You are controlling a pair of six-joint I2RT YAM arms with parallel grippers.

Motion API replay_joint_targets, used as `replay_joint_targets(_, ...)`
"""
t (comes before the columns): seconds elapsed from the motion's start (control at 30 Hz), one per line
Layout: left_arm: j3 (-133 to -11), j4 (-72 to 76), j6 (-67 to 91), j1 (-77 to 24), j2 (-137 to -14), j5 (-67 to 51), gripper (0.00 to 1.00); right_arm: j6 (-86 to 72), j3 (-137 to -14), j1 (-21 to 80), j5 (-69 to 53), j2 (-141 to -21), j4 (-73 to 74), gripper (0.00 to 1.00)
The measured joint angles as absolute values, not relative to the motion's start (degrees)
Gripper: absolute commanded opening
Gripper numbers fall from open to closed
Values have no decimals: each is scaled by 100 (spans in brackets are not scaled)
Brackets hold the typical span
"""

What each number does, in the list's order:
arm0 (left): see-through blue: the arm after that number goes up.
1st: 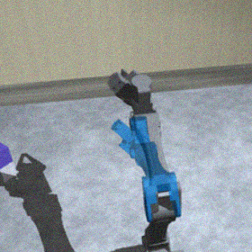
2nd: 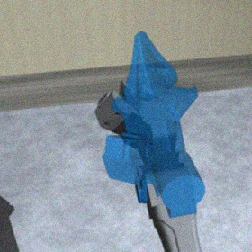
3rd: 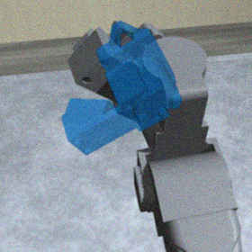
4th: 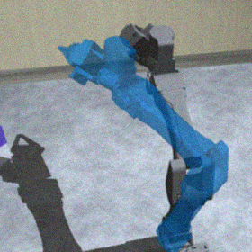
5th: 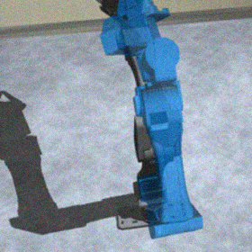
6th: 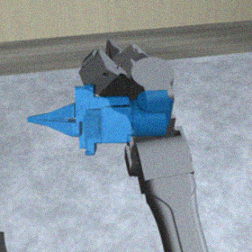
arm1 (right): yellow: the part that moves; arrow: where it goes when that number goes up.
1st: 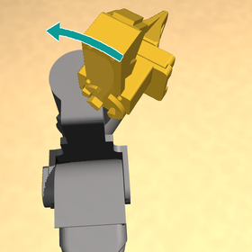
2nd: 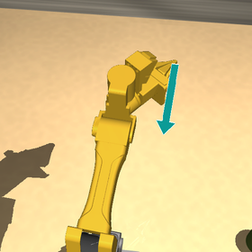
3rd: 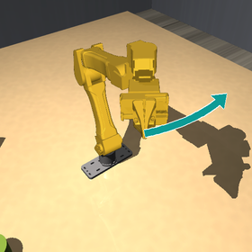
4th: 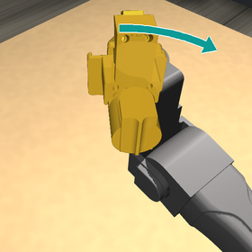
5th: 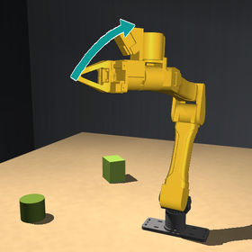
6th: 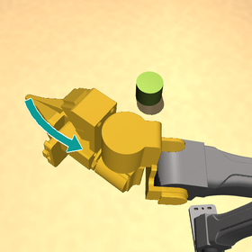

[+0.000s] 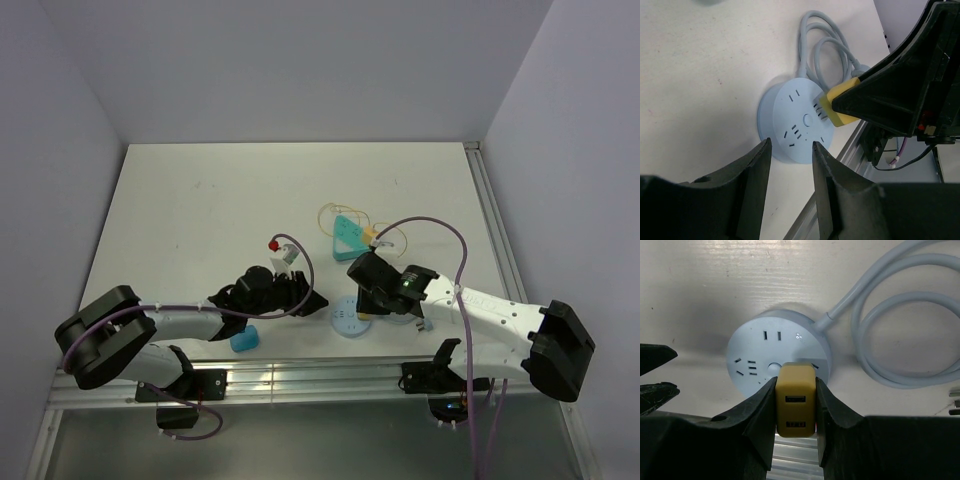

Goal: Insert the plug

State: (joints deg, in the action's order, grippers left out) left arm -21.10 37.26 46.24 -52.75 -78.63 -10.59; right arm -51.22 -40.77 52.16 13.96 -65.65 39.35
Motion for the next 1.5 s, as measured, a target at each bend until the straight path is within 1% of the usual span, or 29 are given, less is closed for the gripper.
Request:
replay_joint_targets(0.57,-2156,3728,4622,-5308,-7946,-1068,44,-5140,-4265,5258,1551,-6423,4156,0)
replay_joint_targets(1.0,-2158,3726,4619,-5308,-7957,-1070,44,-5140,-4261,5264,1634,-6764,3970,0)
replay_joint_targets(1.17,-2220,3745,4617,-5310,-8154,-1079,50,-5137,-4259,5266,1678,-6785,3959,0)
replay_joint_targets(1.33,-2263,3745,4617,-5352,-8267,-1076,53,-5111,-4263,5315,1726,-6805,3948,0)
replay_joint_targets(1.5,-2386,3743,4609,-5380,-8322,-1076,53,-5116,-4263,5349,1728,-6799,3944,0)
